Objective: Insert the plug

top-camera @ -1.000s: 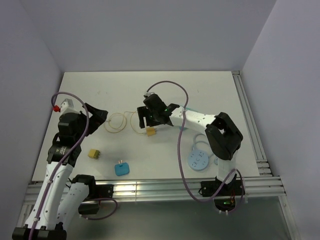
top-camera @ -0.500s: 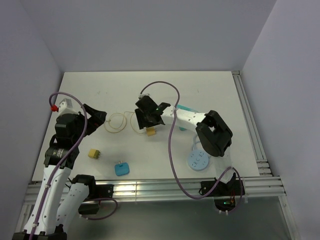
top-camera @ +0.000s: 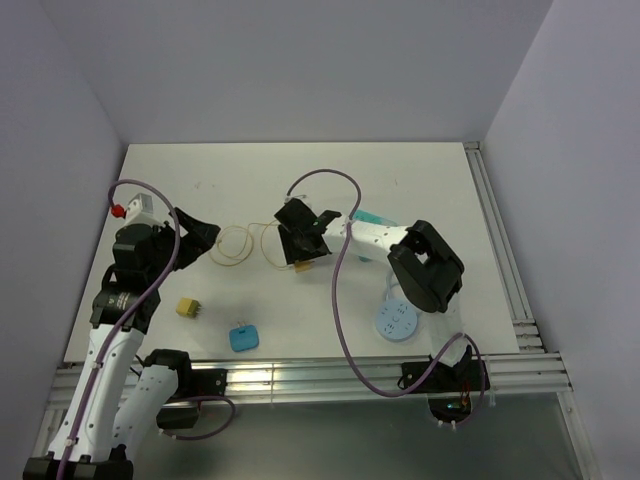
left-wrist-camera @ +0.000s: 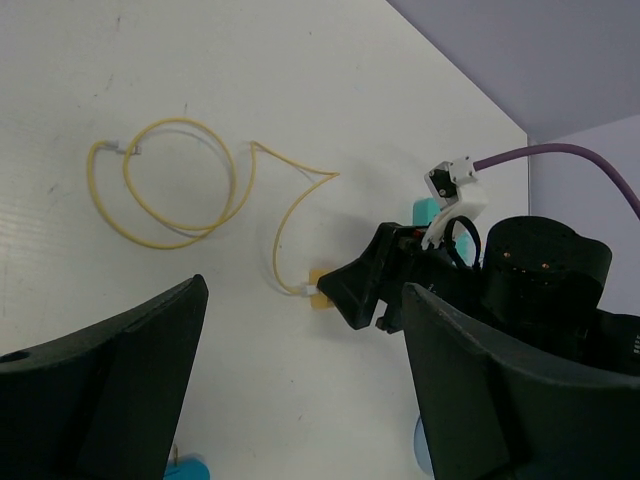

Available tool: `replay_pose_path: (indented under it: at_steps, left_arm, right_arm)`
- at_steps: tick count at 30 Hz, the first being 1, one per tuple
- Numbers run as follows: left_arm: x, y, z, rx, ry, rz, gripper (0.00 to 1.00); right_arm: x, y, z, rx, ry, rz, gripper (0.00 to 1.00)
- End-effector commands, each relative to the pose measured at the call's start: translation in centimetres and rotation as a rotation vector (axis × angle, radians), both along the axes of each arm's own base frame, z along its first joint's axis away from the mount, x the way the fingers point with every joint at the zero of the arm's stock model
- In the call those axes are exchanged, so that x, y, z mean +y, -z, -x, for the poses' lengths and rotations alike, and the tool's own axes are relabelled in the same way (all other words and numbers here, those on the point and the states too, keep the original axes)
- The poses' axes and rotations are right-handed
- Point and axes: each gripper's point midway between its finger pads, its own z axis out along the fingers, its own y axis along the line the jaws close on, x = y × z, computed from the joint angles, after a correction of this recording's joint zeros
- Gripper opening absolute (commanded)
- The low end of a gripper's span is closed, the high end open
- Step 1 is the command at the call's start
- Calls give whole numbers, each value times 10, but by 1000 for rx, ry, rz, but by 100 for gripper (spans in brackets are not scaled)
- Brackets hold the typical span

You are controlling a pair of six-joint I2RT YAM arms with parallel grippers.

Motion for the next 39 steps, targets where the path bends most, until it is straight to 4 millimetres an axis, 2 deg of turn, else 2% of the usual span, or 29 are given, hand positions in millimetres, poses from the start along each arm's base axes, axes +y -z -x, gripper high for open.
replay_pose_path:
  at_steps: [1, 8, 10, 14, 19, 22, 23, 25, 26, 27, 28, 30, 34, 39]
  left_arm:
    - [-6, -12, -3, -56, 48, -11, 84]
    - [-13, -12, -3, -61, 96, -13, 80]
    - [-16, -11, -3, -57, 118, -10, 79]
    - [-22, -10, -4, -53, 150, -4, 78]
    - [-30, -10, -3, -53, 200, 1, 75]
    - [-36, -11, -2, -61, 232, 3, 73]
    - [-39, -12, -1, -65, 250, 8, 73]
    - [-46, -19, 0, -104, 293, 13, 73]
    - [-57, -21, 5, -118, 362, 32, 72]
    - [-61, -23, 6, -132, 388, 40, 70]
    - [-66, -28, 7, -157, 415, 50, 69]
    - [-73, -34, 8, -176, 442, 53, 67]
    - [-104, -52, 20, -265, 576, 15, 68]
    - [-134, -73, 32, -376, 657, -72, 70]
  right_arm:
    - [4, 5, 0, -2, 5, -5, 63]
    - [6, 10, 2, 13, 4, -14, 50]
    - [5, 12, 3, 17, 4, -13, 50]
    - [3, 12, 4, 16, 12, -14, 57]
    - [1, 20, 6, 30, 5, 8, 56]
    - [2, 23, 7, 33, -1, -6, 31]
    - [3, 20, 7, 21, -2, -26, 16]
    - [4, 15, 8, 18, -9, -58, 6]
    - [6, 5, 7, -4, -16, -92, 0]
    - [6, -1, 6, -13, -19, -116, 0]
    - [10, -16, 9, -21, -41, -165, 0]
    - [9, -24, 9, -20, -58, -220, 0]
    - [5, -47, 17, 4, -127, -299, 0]
    - [-5, -65, 43, 60, -215, -373, 0]
